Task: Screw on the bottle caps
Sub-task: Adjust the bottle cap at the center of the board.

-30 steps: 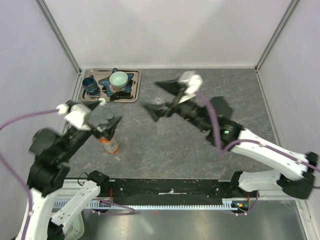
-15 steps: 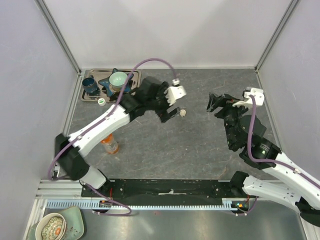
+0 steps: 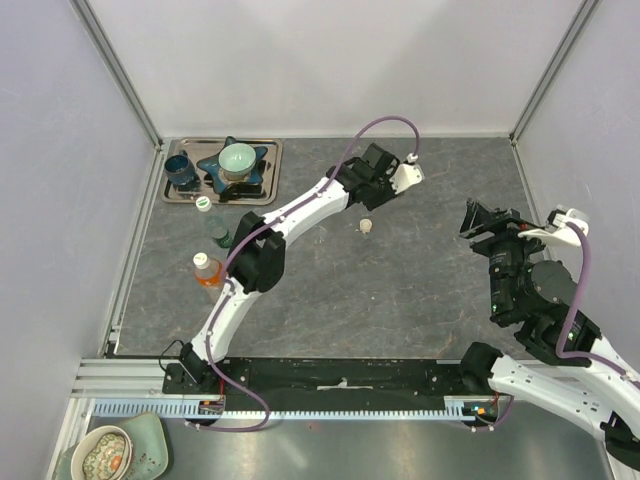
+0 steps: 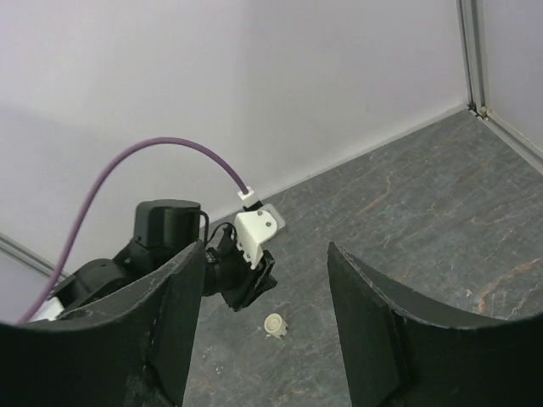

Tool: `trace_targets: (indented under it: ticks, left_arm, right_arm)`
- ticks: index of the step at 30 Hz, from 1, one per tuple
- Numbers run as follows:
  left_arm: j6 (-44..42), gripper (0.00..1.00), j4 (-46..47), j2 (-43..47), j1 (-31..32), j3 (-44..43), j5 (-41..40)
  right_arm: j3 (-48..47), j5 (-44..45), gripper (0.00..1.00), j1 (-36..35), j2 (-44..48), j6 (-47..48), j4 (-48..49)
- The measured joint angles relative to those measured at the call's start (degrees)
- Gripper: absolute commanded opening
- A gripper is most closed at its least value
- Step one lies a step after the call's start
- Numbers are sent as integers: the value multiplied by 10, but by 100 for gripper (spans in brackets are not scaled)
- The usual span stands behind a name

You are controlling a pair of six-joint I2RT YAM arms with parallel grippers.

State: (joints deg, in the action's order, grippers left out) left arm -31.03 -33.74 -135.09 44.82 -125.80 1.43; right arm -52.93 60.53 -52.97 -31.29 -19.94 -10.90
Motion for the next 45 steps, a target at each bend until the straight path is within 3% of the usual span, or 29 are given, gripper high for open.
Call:
trace_targets:
  ticks: [5,11,18,45]
  left_arm:
    - [12,36,-26,-54,-17,-19,1]
    - [43,42,-46,-59,-38,-19,27]
    - [52,59,-49,-59,-47,22,64]
    - [60,62,-43,-10,-13,122,125]
  right_arm:
    - [0,-2,70,0,16,0,-12]
    - [0,-7,72,0,11,4,-16]
    - [6,-20,74,0,-10,6,-22]
    - [16,-52,74,0,-19,2,-39]
